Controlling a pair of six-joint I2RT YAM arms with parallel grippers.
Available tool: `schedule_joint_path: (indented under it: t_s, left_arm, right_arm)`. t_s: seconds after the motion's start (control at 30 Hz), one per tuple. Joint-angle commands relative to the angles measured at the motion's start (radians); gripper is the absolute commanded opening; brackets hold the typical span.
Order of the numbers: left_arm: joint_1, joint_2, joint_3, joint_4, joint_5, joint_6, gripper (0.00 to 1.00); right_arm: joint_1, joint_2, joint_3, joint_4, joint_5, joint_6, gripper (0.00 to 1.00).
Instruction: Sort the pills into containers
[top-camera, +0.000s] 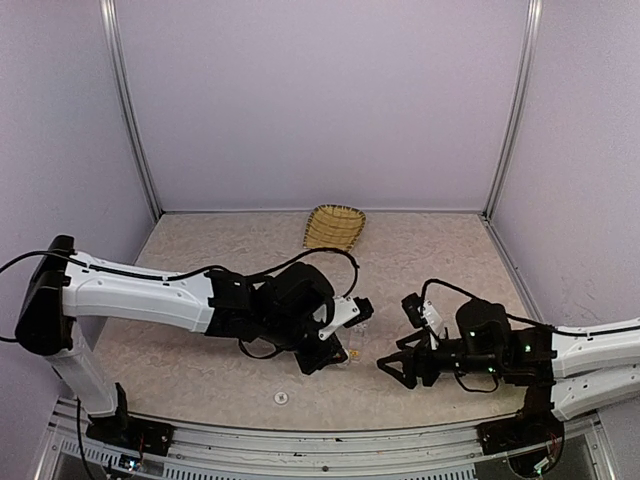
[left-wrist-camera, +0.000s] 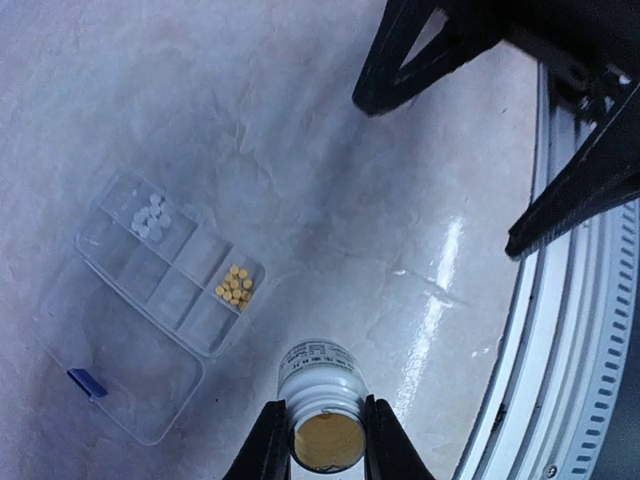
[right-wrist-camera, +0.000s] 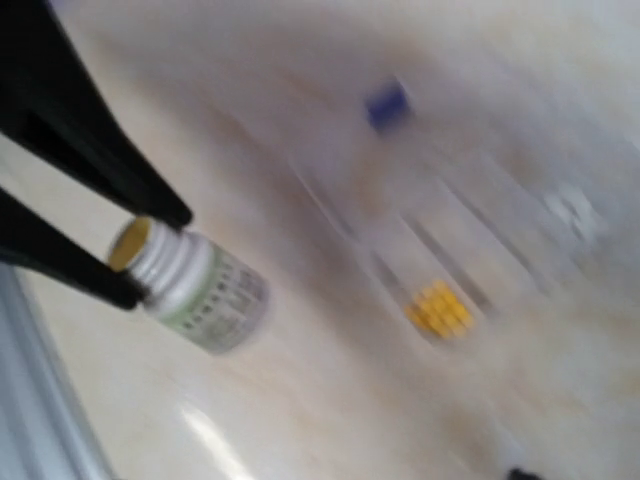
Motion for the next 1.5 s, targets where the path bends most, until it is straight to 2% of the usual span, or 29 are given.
schedule_joint_path:
  t_s: [0.0,0.1,0.2,0.4,0.7,0.83,1.1,1.47]
  left_arm:
    - [0.007,-0.149,-0.066,0.225,0.062,0.022,0.16]
    - [0.006,-0.221,-0.104,0.316,0.094,0.03,0.15]
    - [0.004,-0.274,-0.135,0.392,0.138,0.035,0.15]
    - [-0.018,-0.316,-0.146,0.455,0.216,0.048,0.15]
    - [-0.058,-0.347,-0.174,0.511,0.265,0.062,0.16]
    - [-0.063,-0.35,-0.175,0.515,0.265,0.062,0.16]
    - [-0.064,-0.353,-0.182,0.515,0.262,0.066,0.16]
    - [-0.067,-0.359,-0.194,0.523,0.249,0.07,0.16]
  right_arm:
    - [-0.025,-0.111,-0.067,0.253,-0.134,-0.005,0.84]
    - [-0.035,-0.166,-0.108,0.386,-0.204,0.017,0.91]
    - [-0.038,-0.174,-0.13,0.53,-0.291,0.039,0.94]
    - [-0.039,-0.104,-0.143,0.767,-0.418,0.062,0.95]
    - [-0.039,0.052,-0.12,1.025,-0.58,0.107,0.92]
    - [-0.038,0.12,-0.095,1.1,-0.626,0.152,0.86]
    - [-0.04,0.15,-0.107,1.21,-0.608,0.212,0.65]
    - [-0.043,0.14,-0.086,1.18,-0.562,0.222,0.39]
